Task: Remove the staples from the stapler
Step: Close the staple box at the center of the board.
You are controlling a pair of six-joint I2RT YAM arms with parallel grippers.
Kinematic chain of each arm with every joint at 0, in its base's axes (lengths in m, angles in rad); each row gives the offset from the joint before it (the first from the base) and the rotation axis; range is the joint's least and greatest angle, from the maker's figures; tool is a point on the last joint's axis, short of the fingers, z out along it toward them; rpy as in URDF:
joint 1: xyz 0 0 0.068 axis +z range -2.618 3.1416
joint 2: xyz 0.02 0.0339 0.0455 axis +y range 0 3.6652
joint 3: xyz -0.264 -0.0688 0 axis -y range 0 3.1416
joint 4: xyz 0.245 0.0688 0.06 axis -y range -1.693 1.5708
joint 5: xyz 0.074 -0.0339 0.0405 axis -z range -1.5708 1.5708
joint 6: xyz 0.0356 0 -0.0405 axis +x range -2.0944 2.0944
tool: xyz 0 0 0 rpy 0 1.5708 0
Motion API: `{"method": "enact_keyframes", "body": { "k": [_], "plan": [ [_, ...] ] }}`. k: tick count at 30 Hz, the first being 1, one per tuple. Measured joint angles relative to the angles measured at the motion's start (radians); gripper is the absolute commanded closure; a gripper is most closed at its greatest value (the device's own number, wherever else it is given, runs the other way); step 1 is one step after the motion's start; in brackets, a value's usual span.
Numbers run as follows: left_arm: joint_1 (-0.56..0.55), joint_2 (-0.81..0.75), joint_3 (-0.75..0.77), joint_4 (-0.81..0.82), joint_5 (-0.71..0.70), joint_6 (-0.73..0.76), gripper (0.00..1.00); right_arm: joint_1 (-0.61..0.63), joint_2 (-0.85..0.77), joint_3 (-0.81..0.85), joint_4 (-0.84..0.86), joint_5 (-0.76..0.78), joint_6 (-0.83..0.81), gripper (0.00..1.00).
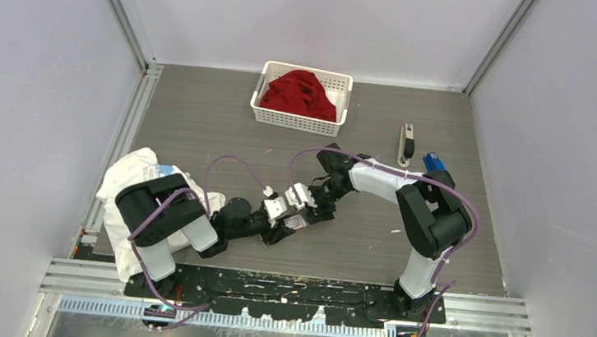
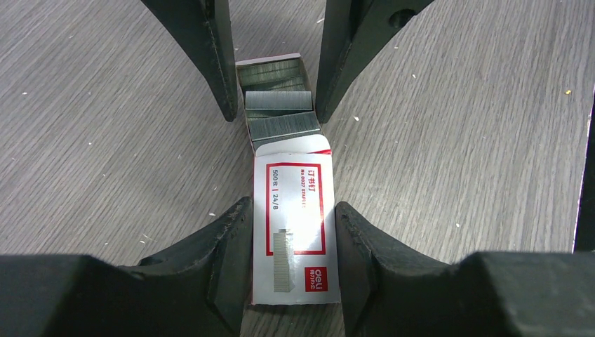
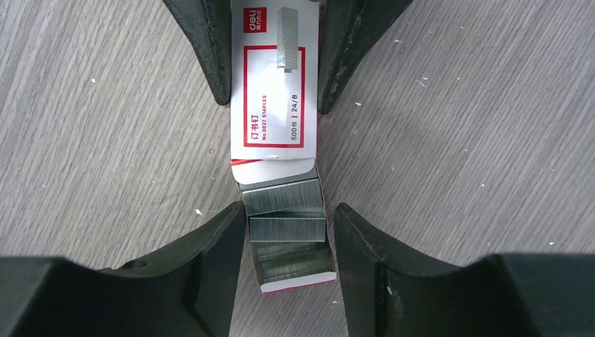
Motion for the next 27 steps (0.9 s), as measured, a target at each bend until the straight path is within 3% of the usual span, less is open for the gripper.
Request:
{"method": "enact_keyframes", "body": {
  "k": [15,27],
  "plan": [
    [0.0,0.043,-0.001,0.067,0.006,-0.003,0.55,0.0,0.0,0.0,-0.005,0.005,0.026,0.55],
    [0.0,0.05,-0.003,0.08,0.006,-0.005,0.55,0.0,0.0,-0.001,-0.002,0.008,0.043,0.57]
  ]
}}
